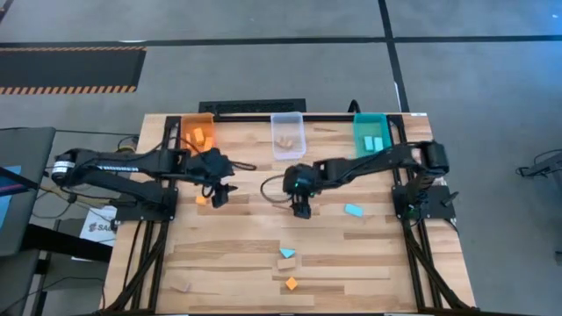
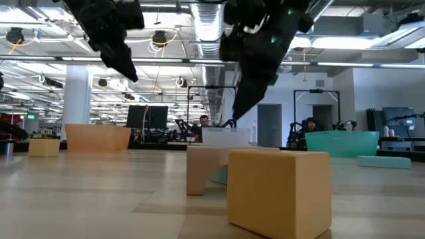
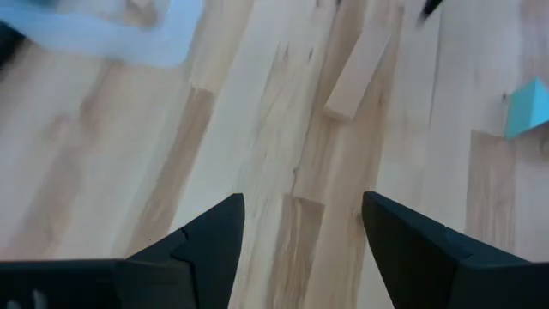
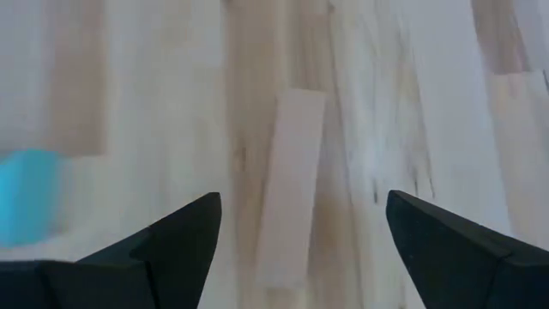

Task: Sort & place blocks by color
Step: Put the brown rectangle block into the transparent bin

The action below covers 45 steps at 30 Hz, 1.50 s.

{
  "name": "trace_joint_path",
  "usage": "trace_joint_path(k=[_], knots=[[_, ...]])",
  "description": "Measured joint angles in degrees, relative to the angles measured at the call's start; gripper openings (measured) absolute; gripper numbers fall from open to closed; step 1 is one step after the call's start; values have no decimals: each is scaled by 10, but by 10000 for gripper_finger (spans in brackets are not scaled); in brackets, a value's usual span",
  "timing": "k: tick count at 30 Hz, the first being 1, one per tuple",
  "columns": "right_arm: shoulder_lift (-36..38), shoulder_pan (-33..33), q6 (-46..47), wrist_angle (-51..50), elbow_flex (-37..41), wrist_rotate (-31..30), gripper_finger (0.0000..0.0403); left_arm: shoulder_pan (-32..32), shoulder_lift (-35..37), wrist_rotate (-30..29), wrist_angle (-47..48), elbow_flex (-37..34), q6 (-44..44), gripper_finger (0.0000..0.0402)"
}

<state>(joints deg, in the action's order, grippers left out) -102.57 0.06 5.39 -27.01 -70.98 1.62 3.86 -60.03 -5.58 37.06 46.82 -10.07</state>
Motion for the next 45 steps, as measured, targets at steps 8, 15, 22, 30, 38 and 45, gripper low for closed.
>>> trace_joint_path(k=[8,15,22,30,38,45], knots=[[-18,33,47,111,66,-62,322,-51,104,-62,-43,-84,-85,223],[-18,30,68,148,114,-91,322,-58,169,-68,-131,-155,-135,223],[-18,50,81,206,160,-109,322,-55,176,-84,-148,-163,-133,223],[-24,56,113,245,199,-127,269,-55,177,-100,-150,-163,-131,223],[-41,64,147,268,198,-121,113,-55,177,-108,-151,-163,-134,223],[66,36,133,180,159,-97,113,-55,177,-107,-150,-163,-146,223]])
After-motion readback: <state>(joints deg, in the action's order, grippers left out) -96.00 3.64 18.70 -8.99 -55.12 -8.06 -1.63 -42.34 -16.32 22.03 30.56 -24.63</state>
